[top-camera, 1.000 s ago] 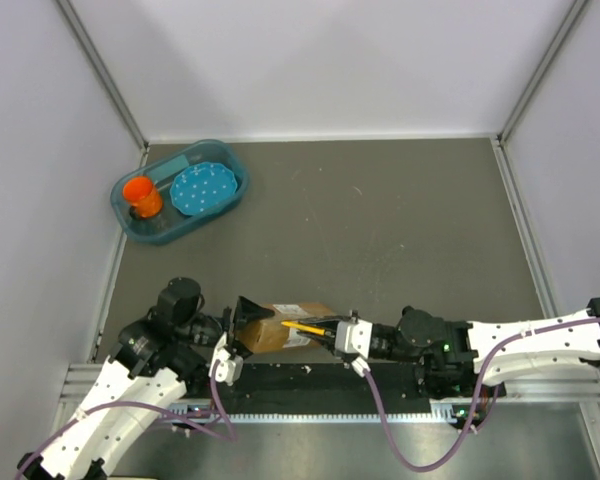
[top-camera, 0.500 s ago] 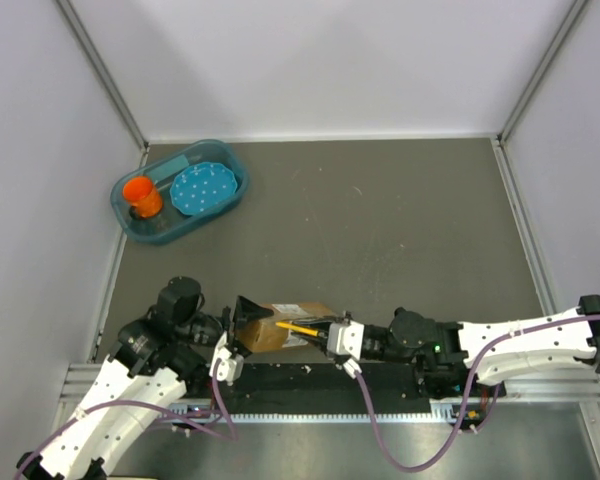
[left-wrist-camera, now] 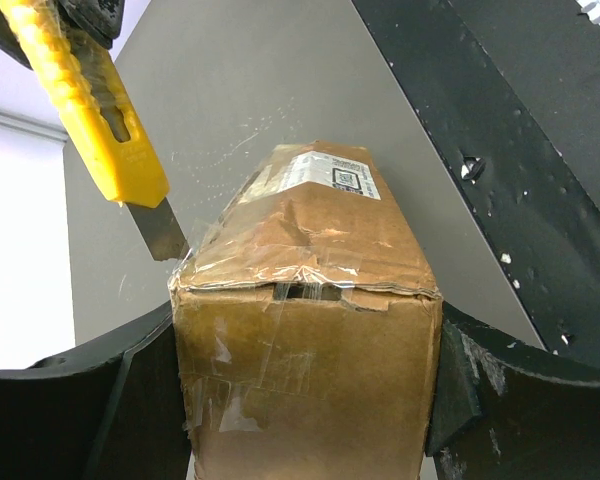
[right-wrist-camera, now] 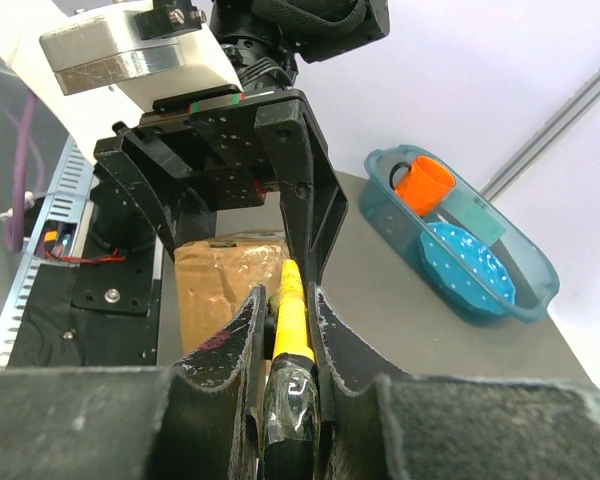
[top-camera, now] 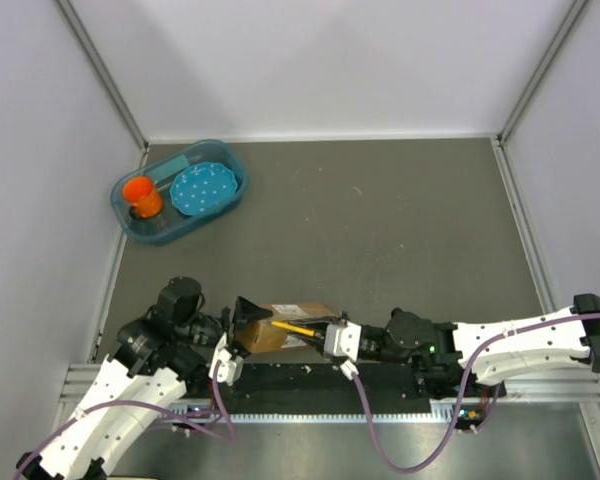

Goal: Unpack the express box
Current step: Cut the express box at the center of the board.

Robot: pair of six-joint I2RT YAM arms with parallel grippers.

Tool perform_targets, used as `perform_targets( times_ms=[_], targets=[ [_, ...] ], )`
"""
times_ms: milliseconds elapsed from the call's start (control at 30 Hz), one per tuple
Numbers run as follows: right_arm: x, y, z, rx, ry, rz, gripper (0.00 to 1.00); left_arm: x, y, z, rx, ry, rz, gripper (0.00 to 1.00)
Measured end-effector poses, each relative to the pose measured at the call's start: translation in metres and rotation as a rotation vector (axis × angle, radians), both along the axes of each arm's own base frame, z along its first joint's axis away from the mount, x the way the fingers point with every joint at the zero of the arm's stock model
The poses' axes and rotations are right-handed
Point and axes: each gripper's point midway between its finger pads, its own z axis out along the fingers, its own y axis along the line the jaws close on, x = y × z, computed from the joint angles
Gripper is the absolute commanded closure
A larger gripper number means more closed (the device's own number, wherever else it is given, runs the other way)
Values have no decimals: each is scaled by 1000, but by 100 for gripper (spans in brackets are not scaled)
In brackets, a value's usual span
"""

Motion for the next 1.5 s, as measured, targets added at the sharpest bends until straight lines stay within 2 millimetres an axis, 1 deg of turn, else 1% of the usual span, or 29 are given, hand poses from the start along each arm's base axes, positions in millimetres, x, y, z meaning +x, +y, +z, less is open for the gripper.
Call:
perform_targets(
  times_ms=[567, 1033, 1167, 1400, 1500],
  targets=[
    [0, 5, -3, 5, 19, -3, 100, 2, 2, -1, 27, 4, 6, 41],
    [5, -1, -9, -10, 93, -25, 100, 3, 2, -1, 41, 18, 11, 45],
    [6, -3, -14, -7, 114, -32, 100, 4, 4, -2, 49, 21, 17, 45],
    [9, -5, -16, -5, 143, -48, 100, 4, 5, -3, 56, 22, 23, 45],
    [10, -9, -19, -10, 155, -56, 100, 4, 4, -3, 55, 22, 23, 45]
  ],
)
